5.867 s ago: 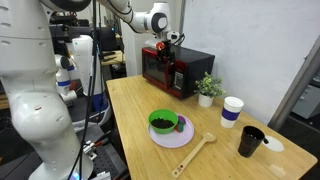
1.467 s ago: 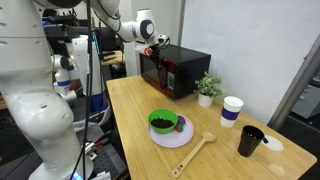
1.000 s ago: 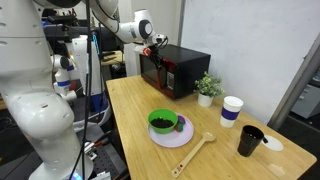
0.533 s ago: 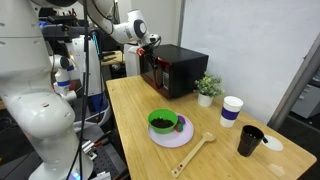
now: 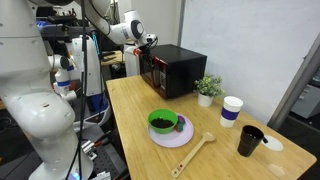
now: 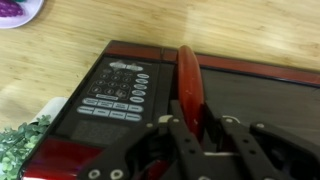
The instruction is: Remove the light green bowl from the microwave and put it on the table
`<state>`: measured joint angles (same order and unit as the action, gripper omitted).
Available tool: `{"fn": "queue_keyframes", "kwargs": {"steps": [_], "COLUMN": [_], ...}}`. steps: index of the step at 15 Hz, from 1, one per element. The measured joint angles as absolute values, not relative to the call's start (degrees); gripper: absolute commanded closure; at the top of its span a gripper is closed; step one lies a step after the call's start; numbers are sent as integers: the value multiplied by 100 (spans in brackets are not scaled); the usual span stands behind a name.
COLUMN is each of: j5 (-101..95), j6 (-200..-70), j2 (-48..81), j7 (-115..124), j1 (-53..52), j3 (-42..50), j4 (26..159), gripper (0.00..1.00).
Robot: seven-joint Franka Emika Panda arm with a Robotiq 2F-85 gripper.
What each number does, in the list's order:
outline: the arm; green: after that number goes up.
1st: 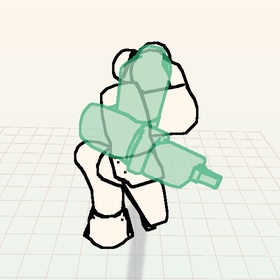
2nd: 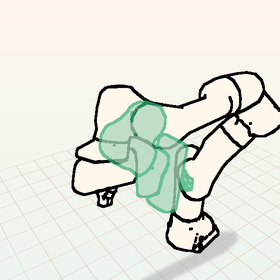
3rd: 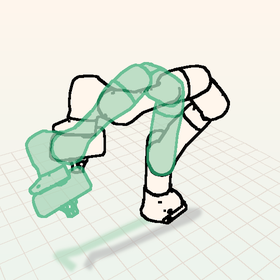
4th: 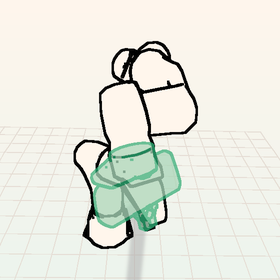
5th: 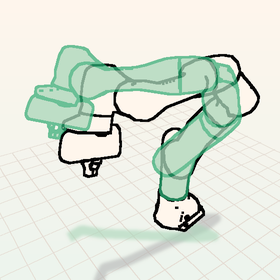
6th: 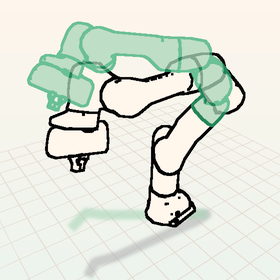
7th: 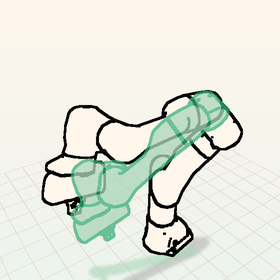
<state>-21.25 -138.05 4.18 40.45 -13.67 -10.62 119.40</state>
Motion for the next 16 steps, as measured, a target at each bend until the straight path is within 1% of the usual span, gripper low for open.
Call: {"fn": "queue_keyframes", "kwargs": {"steps": [1,11,12,16], "j5": [-2116,-2061,-2061,-2066], "j6": [-13830,-13882,-13882,-13890], "j2": [408,396,396,390], "j7": [4045,4124,4124,4212], "j1": [-1367,-1353,-1352,-1358], "j3": [-1064,-1025,-1025,-1027], "j4": [11958,11958,11958,11969], "gripper": [74,74,94,94]}}
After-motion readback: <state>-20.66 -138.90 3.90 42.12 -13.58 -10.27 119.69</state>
